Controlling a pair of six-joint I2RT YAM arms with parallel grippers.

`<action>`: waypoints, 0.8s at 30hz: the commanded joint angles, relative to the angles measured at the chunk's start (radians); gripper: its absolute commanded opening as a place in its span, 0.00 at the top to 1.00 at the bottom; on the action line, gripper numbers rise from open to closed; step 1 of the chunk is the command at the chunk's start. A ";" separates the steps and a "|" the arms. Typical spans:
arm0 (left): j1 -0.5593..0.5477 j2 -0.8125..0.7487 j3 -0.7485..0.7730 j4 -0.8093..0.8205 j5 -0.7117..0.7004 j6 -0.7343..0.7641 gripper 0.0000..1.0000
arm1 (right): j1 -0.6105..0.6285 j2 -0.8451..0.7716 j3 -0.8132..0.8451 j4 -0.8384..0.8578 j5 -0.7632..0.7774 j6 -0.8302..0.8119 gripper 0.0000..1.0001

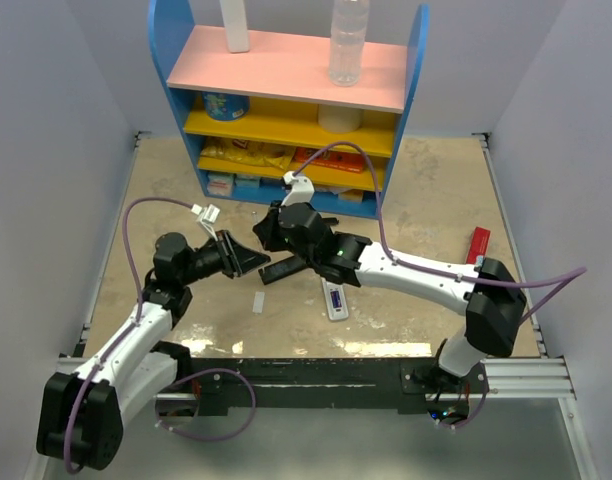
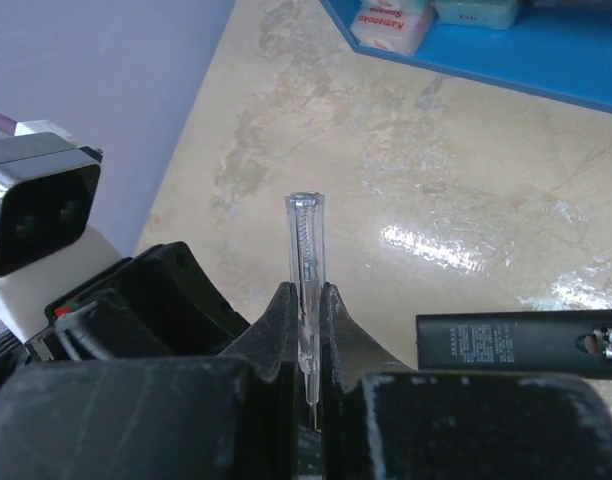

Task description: Unload the batteries from the remote control

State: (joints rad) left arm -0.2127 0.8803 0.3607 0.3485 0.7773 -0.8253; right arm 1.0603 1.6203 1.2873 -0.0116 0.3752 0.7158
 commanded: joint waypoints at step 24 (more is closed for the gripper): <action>-0.134 0.066 0.176 -0.207 -0.076 0.341 1.00 | -0.204 -0.100 0.158 -0.347 -0.416 -0.251 0.38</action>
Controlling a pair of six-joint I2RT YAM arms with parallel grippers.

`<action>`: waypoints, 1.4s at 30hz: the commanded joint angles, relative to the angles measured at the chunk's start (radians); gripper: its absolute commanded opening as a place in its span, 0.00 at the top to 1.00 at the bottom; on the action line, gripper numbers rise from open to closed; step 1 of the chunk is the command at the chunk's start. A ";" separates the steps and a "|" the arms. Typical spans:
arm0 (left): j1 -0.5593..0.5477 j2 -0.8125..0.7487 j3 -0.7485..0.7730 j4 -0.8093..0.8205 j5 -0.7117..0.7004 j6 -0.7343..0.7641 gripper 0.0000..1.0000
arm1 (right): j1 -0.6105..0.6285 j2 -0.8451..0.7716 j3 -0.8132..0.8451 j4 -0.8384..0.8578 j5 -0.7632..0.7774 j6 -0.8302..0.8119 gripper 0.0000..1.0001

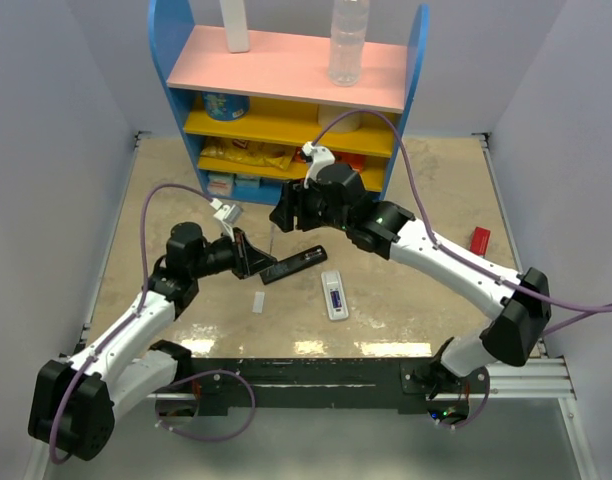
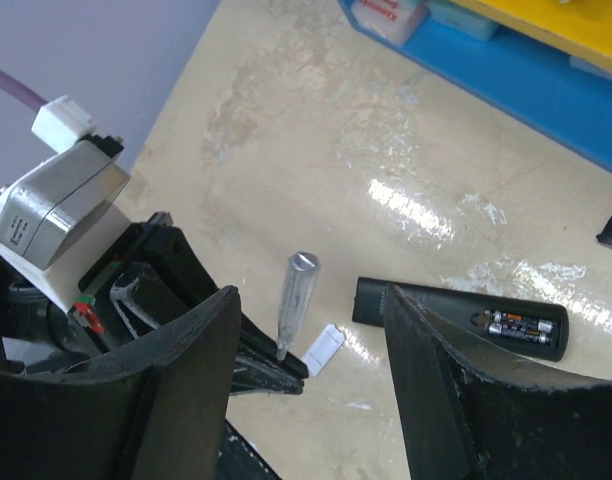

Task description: Unload the batteries from the remote control

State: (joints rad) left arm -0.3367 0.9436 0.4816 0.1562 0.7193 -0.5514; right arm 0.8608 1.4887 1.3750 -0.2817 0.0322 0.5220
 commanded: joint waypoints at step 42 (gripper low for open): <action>-0.019 0.138 0.141 -0.148 -0.190 0.070 0.43 | -0.009 -0.191 -0.350 0.304 0.314 -0.279 1.00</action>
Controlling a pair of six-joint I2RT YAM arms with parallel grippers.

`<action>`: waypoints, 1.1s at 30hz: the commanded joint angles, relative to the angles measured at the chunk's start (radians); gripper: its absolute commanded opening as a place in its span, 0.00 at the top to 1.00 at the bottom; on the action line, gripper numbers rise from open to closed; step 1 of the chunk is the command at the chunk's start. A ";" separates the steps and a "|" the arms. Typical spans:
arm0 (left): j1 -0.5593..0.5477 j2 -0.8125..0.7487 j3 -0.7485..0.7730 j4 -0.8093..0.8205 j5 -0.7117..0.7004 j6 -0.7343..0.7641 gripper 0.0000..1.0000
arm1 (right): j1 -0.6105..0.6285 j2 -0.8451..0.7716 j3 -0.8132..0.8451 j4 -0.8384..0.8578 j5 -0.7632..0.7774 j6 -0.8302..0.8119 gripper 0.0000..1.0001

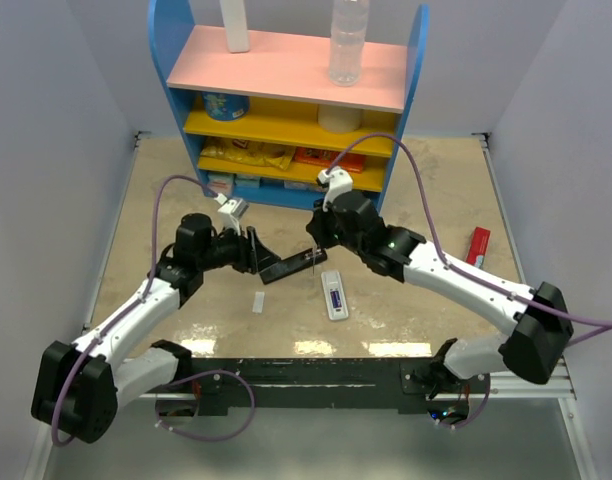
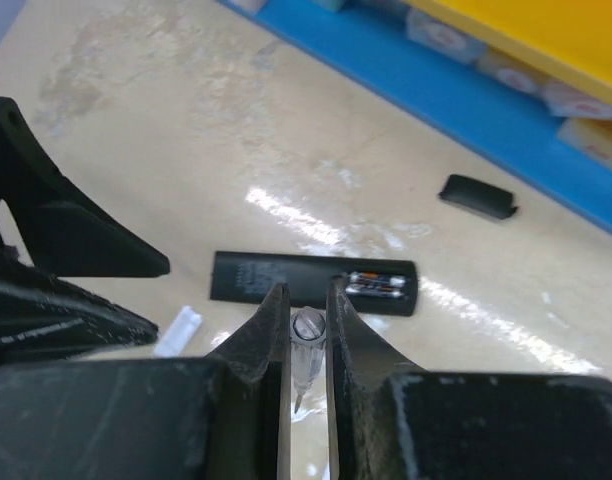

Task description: Unload the batteries from the remote control

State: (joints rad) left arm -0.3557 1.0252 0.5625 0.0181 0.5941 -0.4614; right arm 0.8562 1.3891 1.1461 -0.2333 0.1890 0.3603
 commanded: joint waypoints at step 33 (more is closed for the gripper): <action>-0.141 0.430 0.174 0.098 -0.062 -0.140 0.53 | -0.040 -0.407 -0.572 0.348 0.098 0.082 1.00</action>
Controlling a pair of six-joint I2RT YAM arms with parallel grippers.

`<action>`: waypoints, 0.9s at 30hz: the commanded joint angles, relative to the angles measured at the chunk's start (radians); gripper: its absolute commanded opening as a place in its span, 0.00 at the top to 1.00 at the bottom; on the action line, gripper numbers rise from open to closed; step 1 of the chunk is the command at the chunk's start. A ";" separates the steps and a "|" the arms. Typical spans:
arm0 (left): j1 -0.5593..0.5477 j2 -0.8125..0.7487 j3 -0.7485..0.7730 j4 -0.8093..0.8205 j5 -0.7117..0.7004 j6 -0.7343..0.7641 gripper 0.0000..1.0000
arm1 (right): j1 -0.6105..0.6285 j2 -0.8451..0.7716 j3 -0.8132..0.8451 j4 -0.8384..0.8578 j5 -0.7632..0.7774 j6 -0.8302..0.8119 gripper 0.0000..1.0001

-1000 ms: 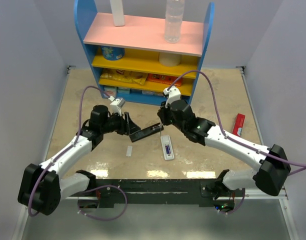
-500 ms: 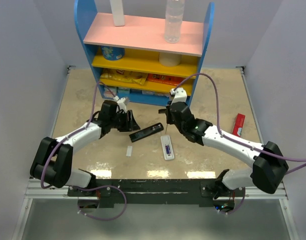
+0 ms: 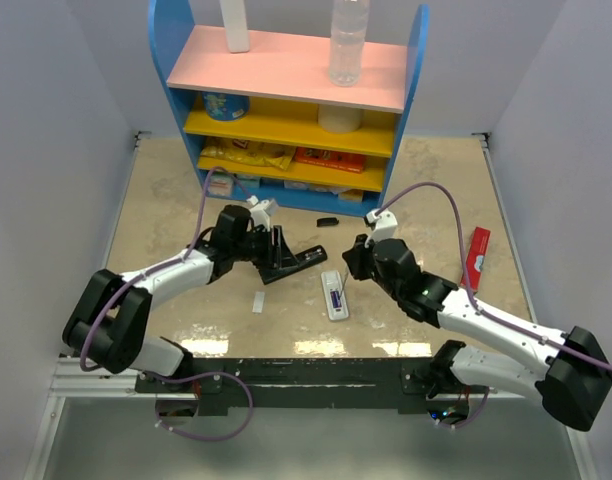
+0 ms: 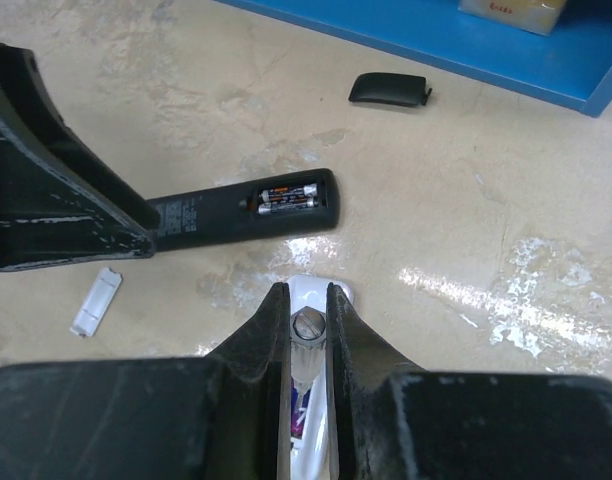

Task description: Unload the batteries from the remote control

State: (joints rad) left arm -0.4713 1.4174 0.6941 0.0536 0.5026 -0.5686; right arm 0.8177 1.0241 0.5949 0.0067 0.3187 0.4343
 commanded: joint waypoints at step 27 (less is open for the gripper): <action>-0.116 0.175 0.085 0.117 0.028 -0.102 0.55 | 0.101 0.070 -0.118 0.257 0.026 -0.124 1.00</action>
State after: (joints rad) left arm -0.5709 1.5806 0.7437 0.1196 0.5259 -0.6518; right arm 0.8658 1.0725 0.5003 0.2150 0.2836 0.3405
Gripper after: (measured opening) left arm 0.456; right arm 0.133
